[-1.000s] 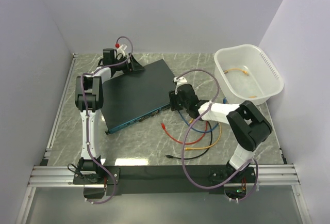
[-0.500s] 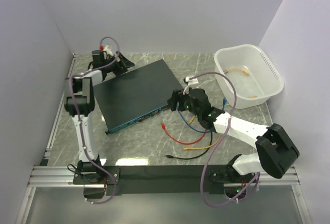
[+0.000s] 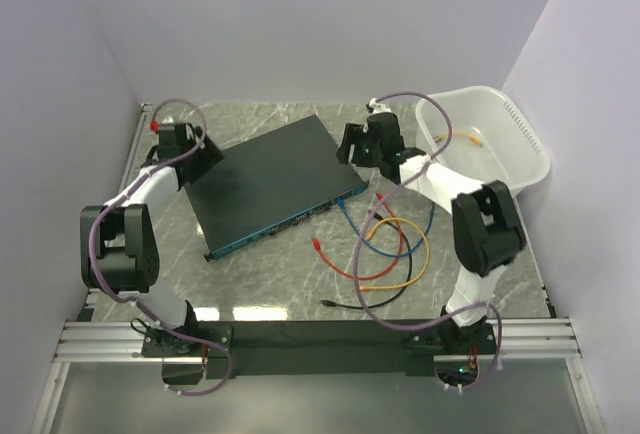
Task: Insert the plug into the switch port
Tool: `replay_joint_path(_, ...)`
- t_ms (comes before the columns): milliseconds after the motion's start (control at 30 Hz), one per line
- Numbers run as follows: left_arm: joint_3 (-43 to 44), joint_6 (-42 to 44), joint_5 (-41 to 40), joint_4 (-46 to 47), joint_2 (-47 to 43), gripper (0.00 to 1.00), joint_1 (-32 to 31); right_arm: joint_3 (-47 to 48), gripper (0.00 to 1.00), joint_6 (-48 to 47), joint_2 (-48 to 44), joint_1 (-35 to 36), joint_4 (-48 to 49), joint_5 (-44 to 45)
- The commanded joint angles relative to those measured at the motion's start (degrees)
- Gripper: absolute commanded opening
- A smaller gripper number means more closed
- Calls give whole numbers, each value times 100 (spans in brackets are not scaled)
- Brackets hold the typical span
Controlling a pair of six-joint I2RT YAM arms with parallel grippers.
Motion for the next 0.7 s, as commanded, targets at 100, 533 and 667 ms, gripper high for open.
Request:
replay_joint_path(100, -833, -187, -781, -392, -266, 84, -6, 679, 77, 125, 976, -265, -374, -1134)
replay_joint_path(533, -1132, -257, -877, -242, -555, 84, 107, 846, 71, 705, 1741, 25, 232, -2735)
replay_joint_path(667, -1203, -240, -913, -207, -889, 86, 257, 1206, 70, 679, 1917, 402, 100, -2603)
